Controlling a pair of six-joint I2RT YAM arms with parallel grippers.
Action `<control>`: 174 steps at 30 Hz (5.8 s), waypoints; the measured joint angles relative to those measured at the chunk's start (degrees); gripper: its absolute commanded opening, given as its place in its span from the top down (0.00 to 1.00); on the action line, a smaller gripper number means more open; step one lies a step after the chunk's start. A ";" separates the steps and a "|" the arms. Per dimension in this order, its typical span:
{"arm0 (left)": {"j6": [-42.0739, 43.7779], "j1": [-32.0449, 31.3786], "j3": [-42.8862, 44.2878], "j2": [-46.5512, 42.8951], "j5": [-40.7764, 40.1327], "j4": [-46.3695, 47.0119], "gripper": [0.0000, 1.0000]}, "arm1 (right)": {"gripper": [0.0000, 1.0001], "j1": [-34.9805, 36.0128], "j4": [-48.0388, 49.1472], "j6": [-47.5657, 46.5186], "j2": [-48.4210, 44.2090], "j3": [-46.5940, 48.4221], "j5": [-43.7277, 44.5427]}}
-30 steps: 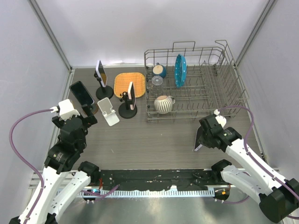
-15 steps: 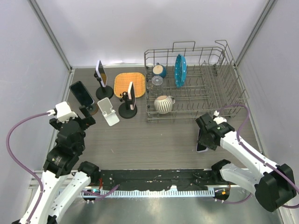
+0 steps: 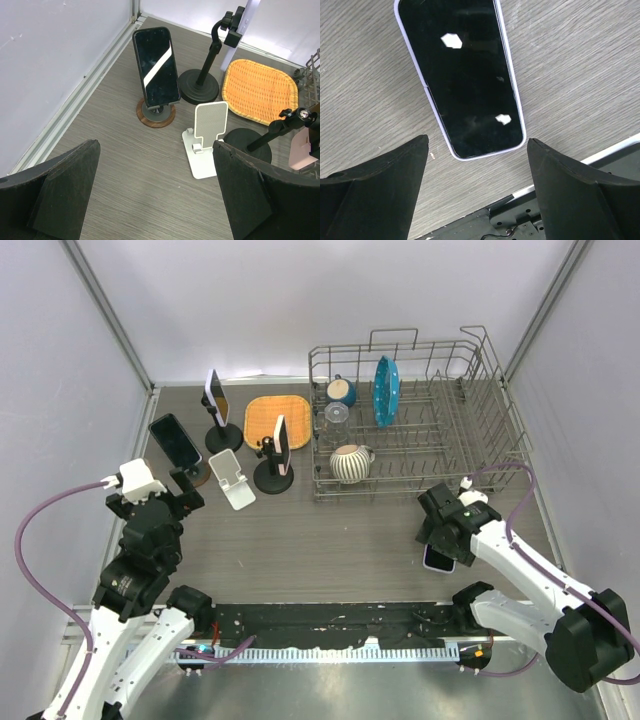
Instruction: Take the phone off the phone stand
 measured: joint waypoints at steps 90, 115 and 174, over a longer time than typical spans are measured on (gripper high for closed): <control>-10.56 25.83 31.85 78.29 1.79 17.20 0.01 | 0.01 0.83 29.03 -40.00 -48.28 1.60 15.06; -12.20 28.06 29.14 73.29 9.90 18.34 0.14 | 0.02 0.83 29.03 -40.19 -48.28 1.53 13.75; -16.96 27.98 22.10 35.93 49.20 -0.42 0.94 | 0.10 0.87 28.87 -40.13 -31.39 6.69 -16.87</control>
